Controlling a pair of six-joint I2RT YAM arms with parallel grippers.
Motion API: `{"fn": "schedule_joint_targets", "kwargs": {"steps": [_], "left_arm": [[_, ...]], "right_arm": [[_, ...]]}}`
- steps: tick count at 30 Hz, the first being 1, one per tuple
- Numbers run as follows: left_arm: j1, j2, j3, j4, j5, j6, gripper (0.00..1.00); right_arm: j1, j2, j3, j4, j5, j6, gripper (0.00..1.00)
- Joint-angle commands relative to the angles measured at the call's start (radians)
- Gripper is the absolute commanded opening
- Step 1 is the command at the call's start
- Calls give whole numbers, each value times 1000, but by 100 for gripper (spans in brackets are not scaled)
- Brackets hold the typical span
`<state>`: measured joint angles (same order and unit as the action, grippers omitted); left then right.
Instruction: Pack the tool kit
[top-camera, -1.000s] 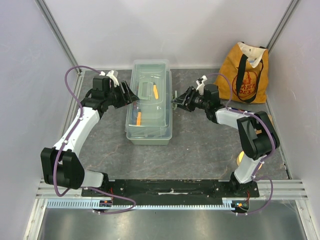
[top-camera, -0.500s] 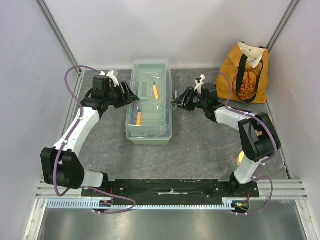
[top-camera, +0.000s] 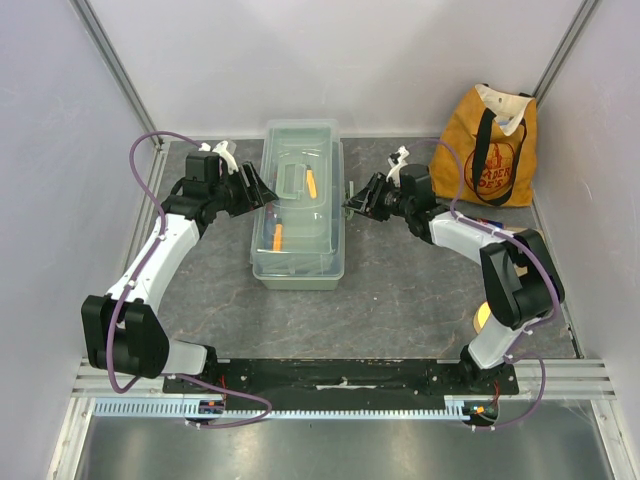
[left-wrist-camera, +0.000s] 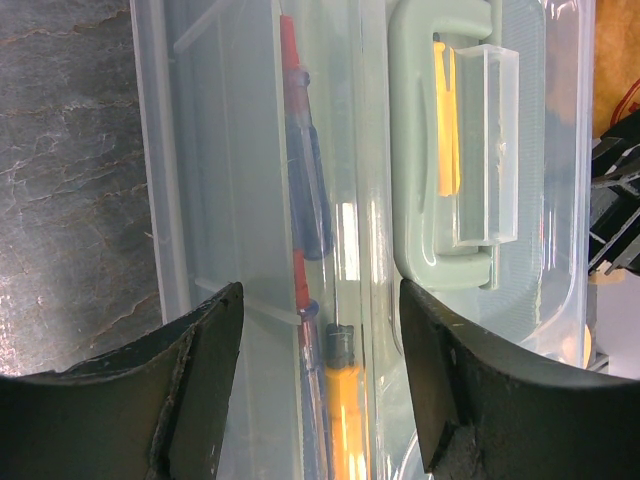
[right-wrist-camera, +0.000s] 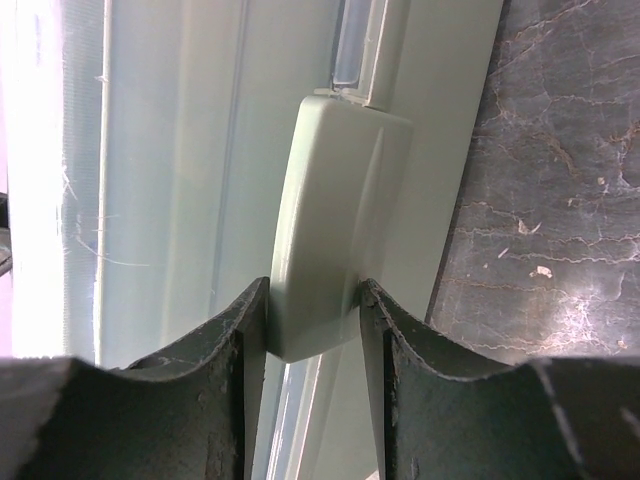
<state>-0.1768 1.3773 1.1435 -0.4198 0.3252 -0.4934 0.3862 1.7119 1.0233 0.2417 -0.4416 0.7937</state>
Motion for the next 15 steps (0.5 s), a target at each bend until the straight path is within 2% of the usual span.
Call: {"fn": "schedule_joint_targets", "kwargs": {"steps": [1,9,15], "left_arm": [[-26,60,-41,-86,-2,32,68],[-27,58,-41,-86,-2,32,68],[-27,60,-42,-86,-3,32,68]], "right_arm": [[83,-63,70,58,-117,-7,48],[92,-64,77,41,-105,-17,58],[102,-40,90,33,-109,-14,48]]}}
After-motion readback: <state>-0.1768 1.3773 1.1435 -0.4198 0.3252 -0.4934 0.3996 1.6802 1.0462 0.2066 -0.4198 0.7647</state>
